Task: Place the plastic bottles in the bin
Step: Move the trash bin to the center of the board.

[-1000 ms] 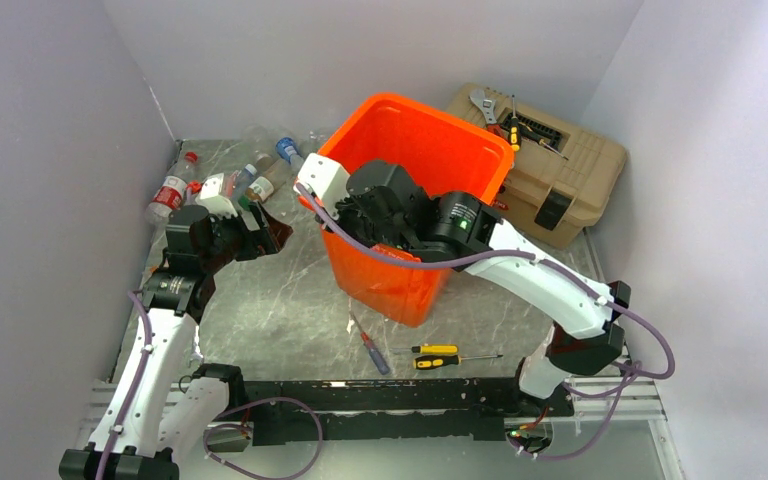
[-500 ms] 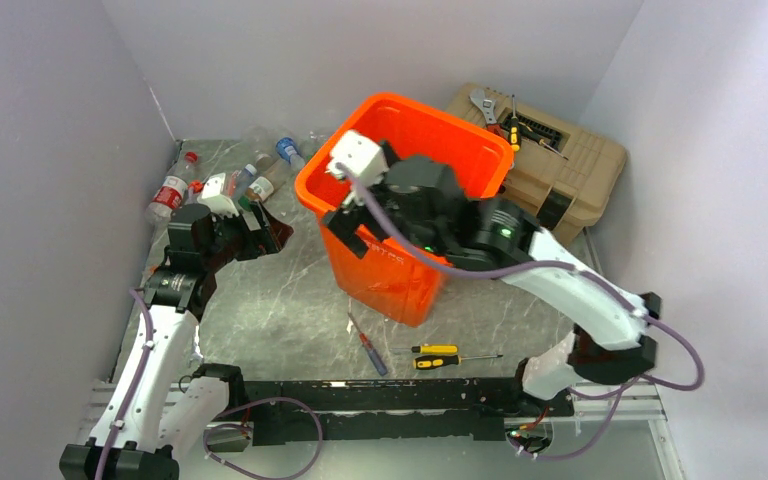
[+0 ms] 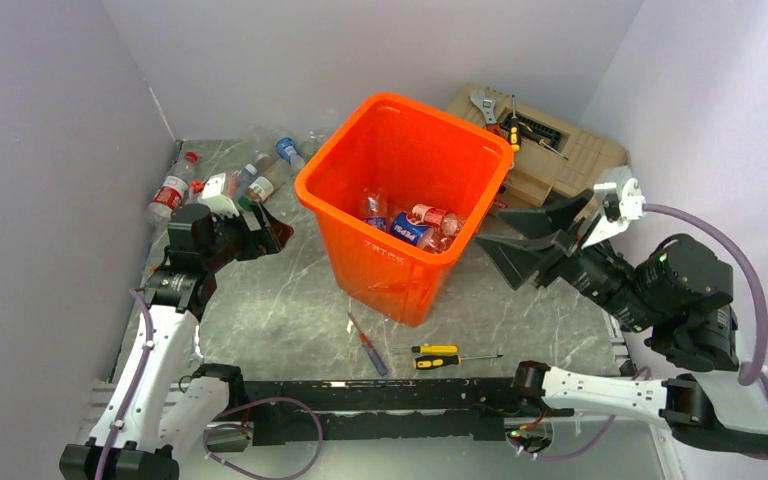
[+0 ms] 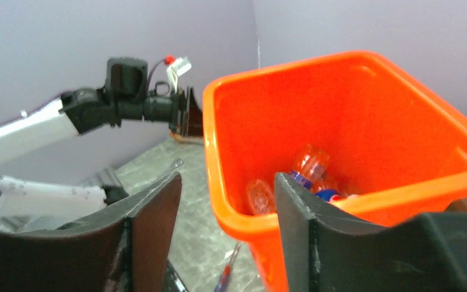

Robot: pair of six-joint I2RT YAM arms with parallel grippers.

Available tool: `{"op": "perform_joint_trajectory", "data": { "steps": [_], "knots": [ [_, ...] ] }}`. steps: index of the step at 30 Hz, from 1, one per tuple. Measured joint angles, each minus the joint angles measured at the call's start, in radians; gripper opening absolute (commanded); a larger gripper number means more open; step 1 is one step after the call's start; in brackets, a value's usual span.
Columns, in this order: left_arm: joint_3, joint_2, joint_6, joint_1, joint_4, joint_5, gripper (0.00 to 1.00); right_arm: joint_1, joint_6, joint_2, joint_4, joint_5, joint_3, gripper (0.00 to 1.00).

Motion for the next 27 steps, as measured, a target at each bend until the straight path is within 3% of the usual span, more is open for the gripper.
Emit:
{"op": "perform_joint_trajectory", "data": {
  "steps": [3,4,14,20,27],
  "knots": [
    [0.000,0.000,0.000,-0.001,0.000,0.000,0.96,0.000,0.044,-0.069,-0.012,-0.017,-0.092,0.06],
    [0.000,0.000,0.000,-0.001,0.000,0.000,0.96,0.000,0.066,-0.090,-0.012,-0.021,-0.132,0.00],
    [-0.001,0.002,0.000,-0.003,0.000,0.000,0.95,0.000,0.207,-0.249,0.018,-0.118,-0.503,0.00],
    [-0.001,0.015,0.000,-0.006,0.000,0.000,0.95,0.000,0.260,-0.230,0.082,-0.224,-0.653,0.00],
    [-0.002,0.021,0.000,-0.006,0.000,0.000,0.95,0.000,0.383,-0.252,0.332,-0.156,-1.007,0.00]
  ]
}}
